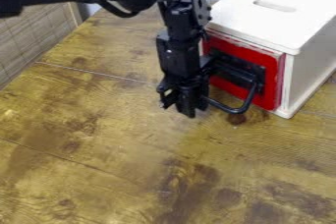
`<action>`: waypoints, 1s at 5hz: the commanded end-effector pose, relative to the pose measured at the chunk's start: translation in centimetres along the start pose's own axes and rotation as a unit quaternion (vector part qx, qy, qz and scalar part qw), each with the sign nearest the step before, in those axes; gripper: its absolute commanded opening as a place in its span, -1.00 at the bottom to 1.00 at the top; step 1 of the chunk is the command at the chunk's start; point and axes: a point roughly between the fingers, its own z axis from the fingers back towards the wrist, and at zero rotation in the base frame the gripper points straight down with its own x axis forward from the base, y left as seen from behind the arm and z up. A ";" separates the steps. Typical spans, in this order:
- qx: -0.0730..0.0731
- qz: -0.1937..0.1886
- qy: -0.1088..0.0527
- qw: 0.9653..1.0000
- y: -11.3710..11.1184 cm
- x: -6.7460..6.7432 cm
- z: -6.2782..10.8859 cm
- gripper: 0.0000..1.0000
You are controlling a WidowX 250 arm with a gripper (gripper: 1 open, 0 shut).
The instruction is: Open the drawer
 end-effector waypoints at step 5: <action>-0.029 0.031 -0.038 0.998 2.9 -4.7 3.4 -1.00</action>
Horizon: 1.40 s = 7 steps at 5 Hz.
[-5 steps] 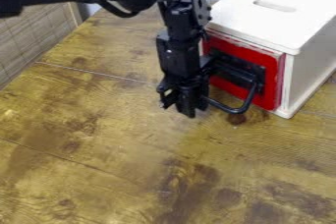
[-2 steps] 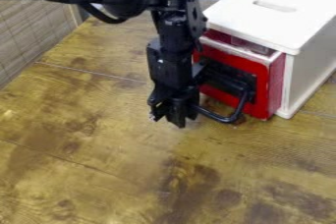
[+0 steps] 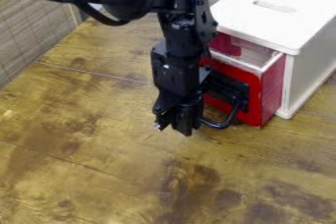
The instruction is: Open the drawer
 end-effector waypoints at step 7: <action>-0.003 0.033 0.026 0.999 2.4 -3.4 3.0 -1.00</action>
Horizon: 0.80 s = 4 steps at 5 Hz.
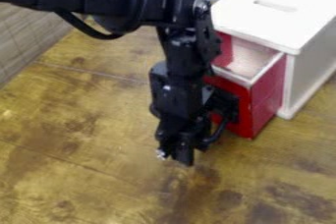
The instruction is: Open the drawer
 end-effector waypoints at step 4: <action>-0.052 0.067 0.005 0.996 0.1 -3.5 4.9 -1.00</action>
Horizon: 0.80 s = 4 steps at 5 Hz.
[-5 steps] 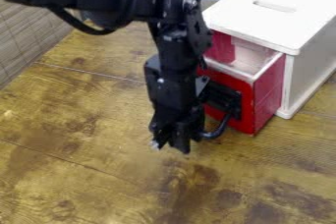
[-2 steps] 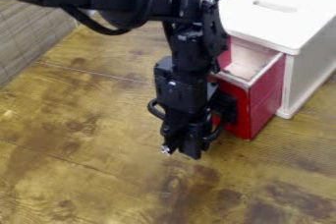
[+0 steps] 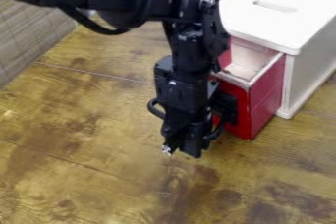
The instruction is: Open the drawer
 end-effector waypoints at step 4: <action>-0.067 -0.057 0.012 0.996 -2.8 -5.9 8.7 -1.00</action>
